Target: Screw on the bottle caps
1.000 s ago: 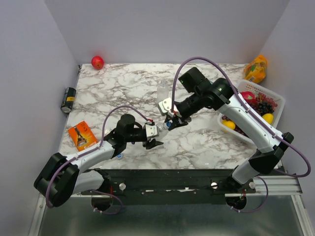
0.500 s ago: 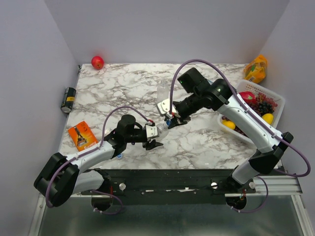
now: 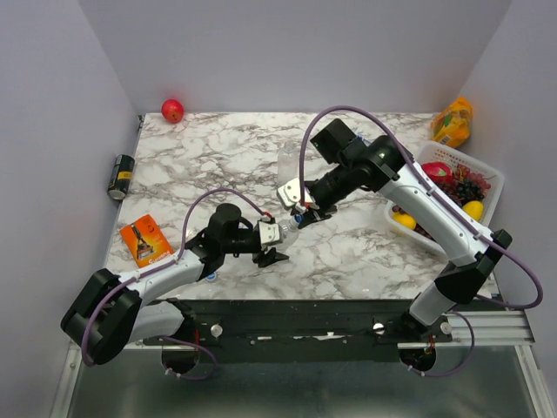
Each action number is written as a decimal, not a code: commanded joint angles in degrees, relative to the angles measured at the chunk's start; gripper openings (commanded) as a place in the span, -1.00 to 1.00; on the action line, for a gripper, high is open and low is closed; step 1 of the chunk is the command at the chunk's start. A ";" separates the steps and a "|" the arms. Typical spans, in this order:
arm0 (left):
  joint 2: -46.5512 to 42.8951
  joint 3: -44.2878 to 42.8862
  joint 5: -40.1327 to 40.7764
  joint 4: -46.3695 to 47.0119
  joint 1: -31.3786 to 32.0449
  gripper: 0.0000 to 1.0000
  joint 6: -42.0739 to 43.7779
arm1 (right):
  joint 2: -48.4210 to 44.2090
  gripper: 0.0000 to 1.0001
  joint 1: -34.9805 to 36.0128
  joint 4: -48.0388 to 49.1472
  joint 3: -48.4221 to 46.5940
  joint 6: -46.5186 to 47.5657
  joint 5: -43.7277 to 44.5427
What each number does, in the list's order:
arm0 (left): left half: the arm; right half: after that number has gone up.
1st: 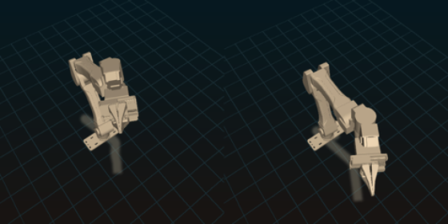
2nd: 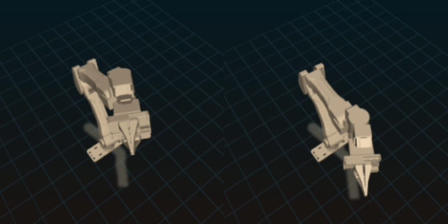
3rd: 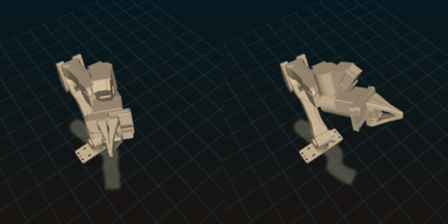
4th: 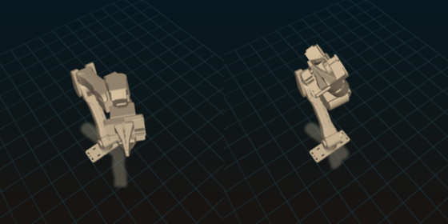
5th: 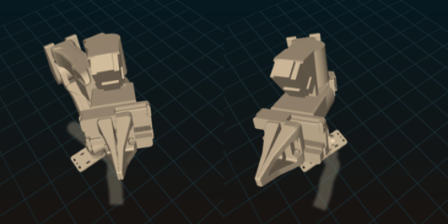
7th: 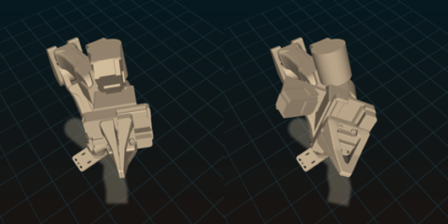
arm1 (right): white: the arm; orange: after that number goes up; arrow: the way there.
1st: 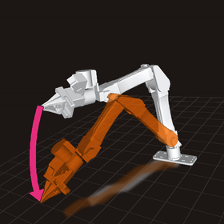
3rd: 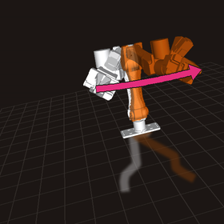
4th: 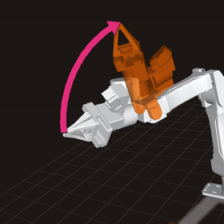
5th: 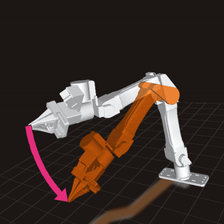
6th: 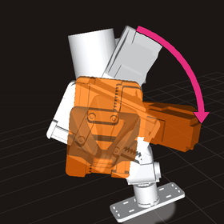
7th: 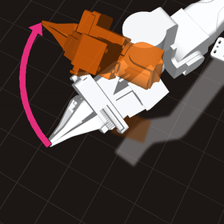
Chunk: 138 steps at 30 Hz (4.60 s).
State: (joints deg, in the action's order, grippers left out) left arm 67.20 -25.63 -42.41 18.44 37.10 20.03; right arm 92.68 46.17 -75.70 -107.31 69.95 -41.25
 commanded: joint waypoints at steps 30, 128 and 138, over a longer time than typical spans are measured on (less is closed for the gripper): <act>-2.69 2.96 6.03 20.15 0.95 -1.00 -6.85 | 5.58 -0.33 1.55 -7.00 -2.47 -9.67 2.84; -1.81 5.50 11.04 22.08 2.71 -1.00 -16.78 | 0.12 0.99 1.64 10.75 -4.49 -35.06 8.30; -1.54 4.45 8.76 21.11 2.71 -1.00 -19.76 | 1.45 0.99 2.69 8.38 -5.82 -30.85 7.59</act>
State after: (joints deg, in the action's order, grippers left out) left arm 65.28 -19.38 -30.50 40.10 39.51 2.07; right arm 95.22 47.94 -65.95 -112.36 35.31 -31.62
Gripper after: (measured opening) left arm 0.652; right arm 0.995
